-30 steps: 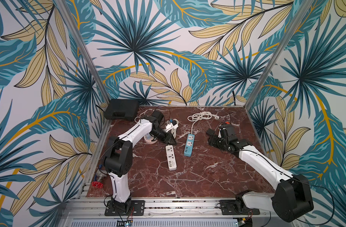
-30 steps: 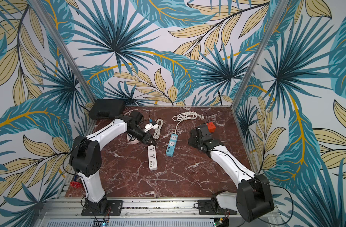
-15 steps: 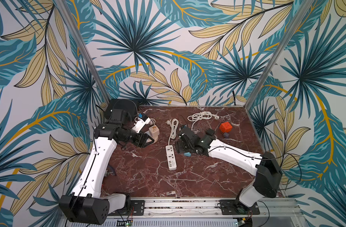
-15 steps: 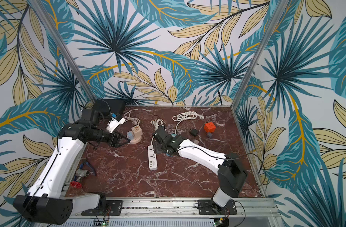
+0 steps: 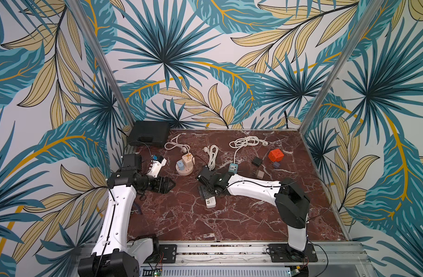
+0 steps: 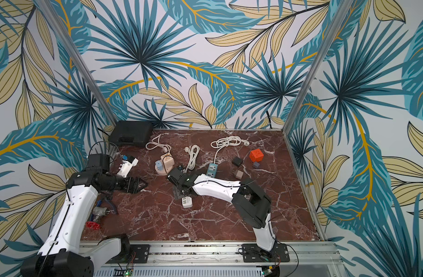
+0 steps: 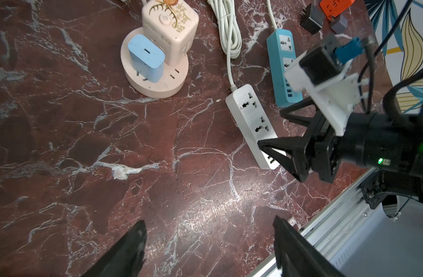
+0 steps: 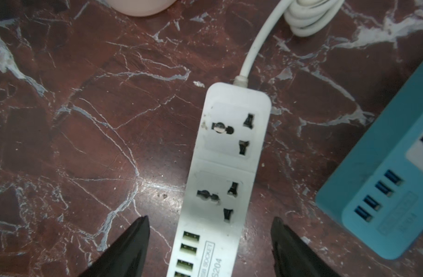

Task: Pull the plug off the socket
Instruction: Move the socket to the center of the board.

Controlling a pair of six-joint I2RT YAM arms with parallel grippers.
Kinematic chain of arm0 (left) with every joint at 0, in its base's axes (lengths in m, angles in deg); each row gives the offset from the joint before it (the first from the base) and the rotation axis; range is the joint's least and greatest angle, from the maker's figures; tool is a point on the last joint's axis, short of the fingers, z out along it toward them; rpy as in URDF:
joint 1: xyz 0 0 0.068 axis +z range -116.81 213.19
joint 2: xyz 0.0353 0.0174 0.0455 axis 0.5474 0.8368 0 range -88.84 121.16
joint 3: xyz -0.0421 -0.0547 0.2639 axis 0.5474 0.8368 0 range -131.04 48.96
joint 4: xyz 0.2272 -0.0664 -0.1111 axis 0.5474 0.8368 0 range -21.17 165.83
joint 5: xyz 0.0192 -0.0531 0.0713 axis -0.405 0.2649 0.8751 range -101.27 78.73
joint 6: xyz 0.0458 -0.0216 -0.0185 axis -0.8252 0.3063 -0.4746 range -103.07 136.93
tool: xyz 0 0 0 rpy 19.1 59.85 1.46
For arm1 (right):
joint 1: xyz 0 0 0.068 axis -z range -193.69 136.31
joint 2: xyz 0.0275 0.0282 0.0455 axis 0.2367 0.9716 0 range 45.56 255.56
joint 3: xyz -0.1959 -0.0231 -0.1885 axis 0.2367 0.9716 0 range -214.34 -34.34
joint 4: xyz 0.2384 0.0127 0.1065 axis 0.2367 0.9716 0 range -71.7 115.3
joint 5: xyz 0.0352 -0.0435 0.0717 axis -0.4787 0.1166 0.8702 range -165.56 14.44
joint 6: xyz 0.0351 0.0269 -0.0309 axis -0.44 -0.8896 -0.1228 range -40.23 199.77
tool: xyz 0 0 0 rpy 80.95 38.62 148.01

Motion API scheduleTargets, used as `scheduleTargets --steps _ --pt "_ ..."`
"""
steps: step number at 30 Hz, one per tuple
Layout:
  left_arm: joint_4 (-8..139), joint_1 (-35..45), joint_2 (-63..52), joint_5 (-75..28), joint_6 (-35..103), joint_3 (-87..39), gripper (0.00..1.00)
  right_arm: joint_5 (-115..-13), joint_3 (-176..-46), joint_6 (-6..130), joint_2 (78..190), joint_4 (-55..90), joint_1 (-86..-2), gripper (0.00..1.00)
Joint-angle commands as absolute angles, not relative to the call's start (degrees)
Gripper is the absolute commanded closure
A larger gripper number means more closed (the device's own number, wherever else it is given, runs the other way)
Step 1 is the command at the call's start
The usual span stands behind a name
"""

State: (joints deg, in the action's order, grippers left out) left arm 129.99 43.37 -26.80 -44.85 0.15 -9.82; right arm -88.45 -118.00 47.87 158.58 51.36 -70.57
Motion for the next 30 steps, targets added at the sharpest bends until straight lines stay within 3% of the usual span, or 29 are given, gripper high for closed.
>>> scheduleTargets --steps 1,8,11,21,30 --pt "125.5 43.1 -27.8 -44.5 1.5 -8.1 0.15 -89.5 -118.9 46.4 160.8 51.9 -70.5 0.18" --pt "124.2 43.2 -29.1 -38.5 2.2 -7.7 0.14 -94.4 -120.9 44.9 164.2 52.5 -70.5 0.23" --pt "123.6 43.1 -30.5 -38.3 2.1 -7.1 0.14 -95.6 -121.7 44.6 165.2 52.6 -70.2 0.36" --pt "123.6 43.1 -31.4 -38.3 1.9 -6.8 0.15 -94.6 -125.7 43.9 167.7 51.1 -65.0 0.64" --pt "123.5 43.1 -31.6 -38.2 1.8 -6.8 0.15 -92.1 -137.2 44.0 175.8 51.7 -56.3 0.65"
